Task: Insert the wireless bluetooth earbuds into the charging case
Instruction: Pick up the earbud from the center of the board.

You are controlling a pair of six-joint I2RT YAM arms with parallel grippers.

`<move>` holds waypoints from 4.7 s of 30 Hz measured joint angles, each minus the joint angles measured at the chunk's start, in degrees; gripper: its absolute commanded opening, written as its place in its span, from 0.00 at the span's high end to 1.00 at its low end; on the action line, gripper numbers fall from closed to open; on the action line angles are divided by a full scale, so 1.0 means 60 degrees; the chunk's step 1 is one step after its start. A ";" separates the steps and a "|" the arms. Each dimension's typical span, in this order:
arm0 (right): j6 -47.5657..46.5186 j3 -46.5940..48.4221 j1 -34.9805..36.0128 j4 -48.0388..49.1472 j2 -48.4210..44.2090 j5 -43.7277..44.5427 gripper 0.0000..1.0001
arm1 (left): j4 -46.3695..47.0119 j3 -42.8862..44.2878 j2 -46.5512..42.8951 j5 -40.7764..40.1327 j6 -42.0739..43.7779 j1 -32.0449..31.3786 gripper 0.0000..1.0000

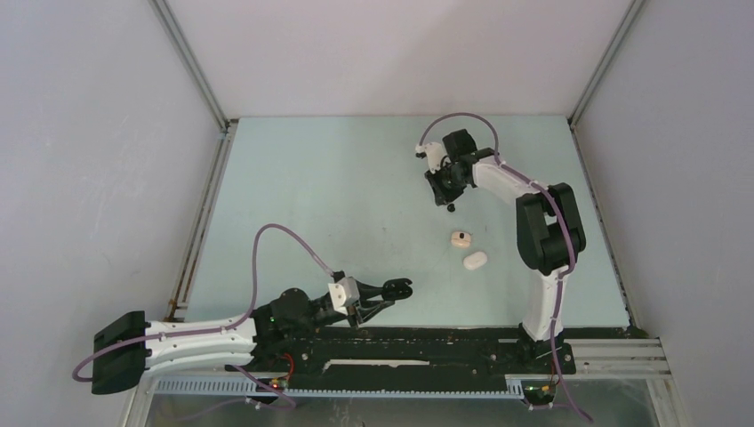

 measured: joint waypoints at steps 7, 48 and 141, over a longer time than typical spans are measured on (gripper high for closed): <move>-0.0408 0.0240 -0.0408 -0.0084 0.0000 -0.0018 0.81 | -0.0175 0.0000 0.0033 0.0000 0.0000 0.0000 1.00; -0.2277 -0.0186 -0.0572 -0.0750 0.0521 0.0911 0.80 | -0.0302 0.0004 0.0142 0.0000 -0.0102 -0.0040 1.00; -0.9027 -0.3697 0.0521 0.1333 -0.1858 -0.0095 0.81 | -0.0393 -0.0004 -0.0211 -0.0867 -0.0506 -0.0328 1.00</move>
